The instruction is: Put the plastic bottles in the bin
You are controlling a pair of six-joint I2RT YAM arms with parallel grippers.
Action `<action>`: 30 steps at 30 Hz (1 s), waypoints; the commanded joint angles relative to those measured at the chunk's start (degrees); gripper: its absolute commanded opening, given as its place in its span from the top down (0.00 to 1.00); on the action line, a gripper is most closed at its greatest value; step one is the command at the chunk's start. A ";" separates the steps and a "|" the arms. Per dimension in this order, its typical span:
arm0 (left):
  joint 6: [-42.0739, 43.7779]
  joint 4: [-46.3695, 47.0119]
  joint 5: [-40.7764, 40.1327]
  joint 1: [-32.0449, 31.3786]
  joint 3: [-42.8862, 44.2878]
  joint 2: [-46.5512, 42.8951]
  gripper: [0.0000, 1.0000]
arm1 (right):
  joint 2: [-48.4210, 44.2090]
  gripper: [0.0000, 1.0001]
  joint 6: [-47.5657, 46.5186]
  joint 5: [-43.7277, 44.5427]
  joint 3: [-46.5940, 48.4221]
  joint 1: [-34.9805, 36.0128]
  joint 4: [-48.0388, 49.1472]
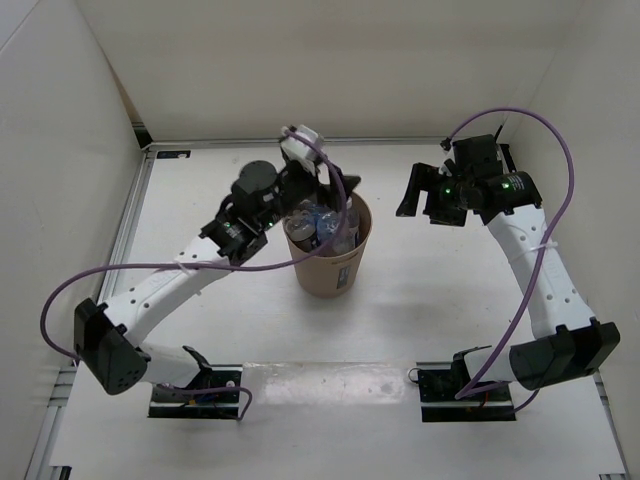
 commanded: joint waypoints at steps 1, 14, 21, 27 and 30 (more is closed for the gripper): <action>4.88 -1.77 -6.87 4.42 8.19 -5.44 0.00 | 0.44 0.10 0.17 -0.89 -0.45 -0.30 0.32; -5.42 -34.89 -27.17 27.38 2.94 -14.50 0.00 | 1.23 0.10 3.68 -1.50 -0.71 -3.38 2.69; -4.80 -39.04 -40.27 27.38 -15.17 -21.97 0.00 | 3.96 0.10 4.92 -2.12 1.30 -5.74 1.73; -9.53 -43.35 -44.75 27.29 -22.20 -25.57 0.00 | 2.37 0.10 7.63 2.80 -0.01 -10.49 -1.86; -11.38 -43.61 -45.81 27.29 -22.47 -24.96 0.00 | 1.41 0.10 9.84 10.86 0.08 -11.55 -4.76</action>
